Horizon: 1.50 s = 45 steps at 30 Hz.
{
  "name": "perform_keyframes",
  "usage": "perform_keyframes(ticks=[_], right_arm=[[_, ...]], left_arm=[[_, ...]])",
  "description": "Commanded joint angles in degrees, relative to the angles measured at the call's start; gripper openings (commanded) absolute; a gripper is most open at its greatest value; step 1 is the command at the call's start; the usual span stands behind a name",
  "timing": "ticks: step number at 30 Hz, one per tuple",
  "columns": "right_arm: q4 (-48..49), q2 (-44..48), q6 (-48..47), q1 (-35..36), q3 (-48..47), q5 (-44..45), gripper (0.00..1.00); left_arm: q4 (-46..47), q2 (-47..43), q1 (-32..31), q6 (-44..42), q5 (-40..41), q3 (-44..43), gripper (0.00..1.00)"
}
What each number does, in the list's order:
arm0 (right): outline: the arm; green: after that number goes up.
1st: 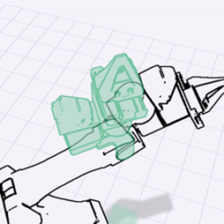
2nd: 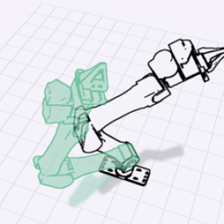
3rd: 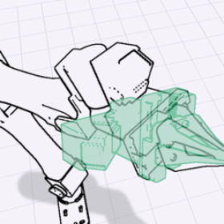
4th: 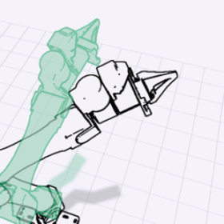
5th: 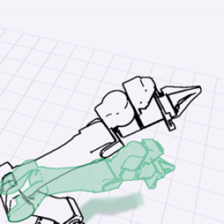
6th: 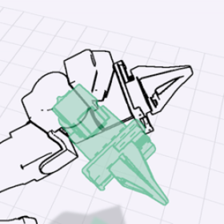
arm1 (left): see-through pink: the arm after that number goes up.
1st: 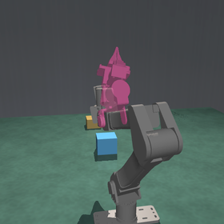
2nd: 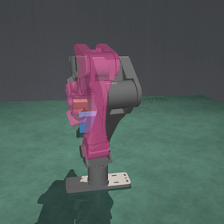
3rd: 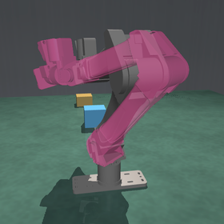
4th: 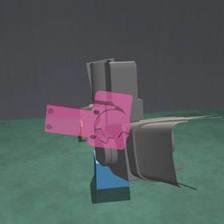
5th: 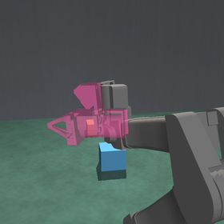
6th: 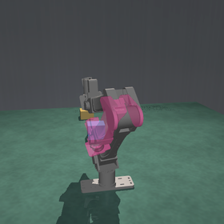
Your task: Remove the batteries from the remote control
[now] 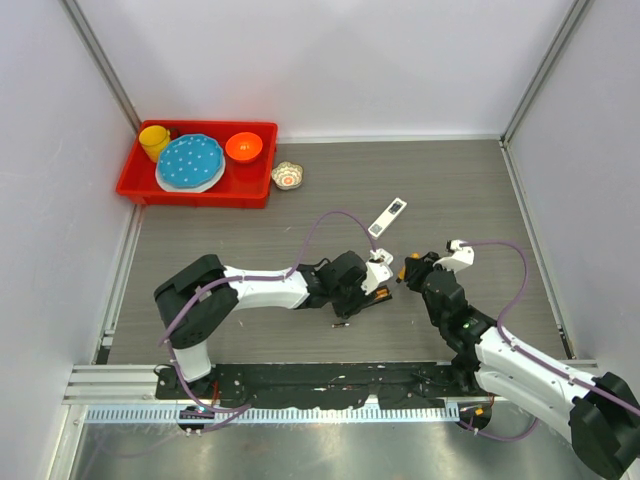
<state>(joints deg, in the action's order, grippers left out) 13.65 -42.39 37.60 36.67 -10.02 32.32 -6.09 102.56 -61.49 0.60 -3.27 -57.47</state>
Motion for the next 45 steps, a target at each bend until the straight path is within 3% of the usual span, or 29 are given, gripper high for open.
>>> perform_keyframes(ticks=[1,23,45], right_arm=[[2.9,-1.0,0.0,0.2,-0.6,2.0,0.01],[2.0,-0.9,6.3,0.3,-5.0,-13.3,0.01],[-2.9,1.1,6.9,0.6,-9.6,-15.4,0.01]], left_arm=[[-3.8,3.8,0.1,0.5,-2.8,0.9,0.0],[-4.4,5.1,0.1,0.5,-3.0,0.1,0.0],[-4.6,5.9,0.1,0.9,-2.8,-0.5,0.0]])
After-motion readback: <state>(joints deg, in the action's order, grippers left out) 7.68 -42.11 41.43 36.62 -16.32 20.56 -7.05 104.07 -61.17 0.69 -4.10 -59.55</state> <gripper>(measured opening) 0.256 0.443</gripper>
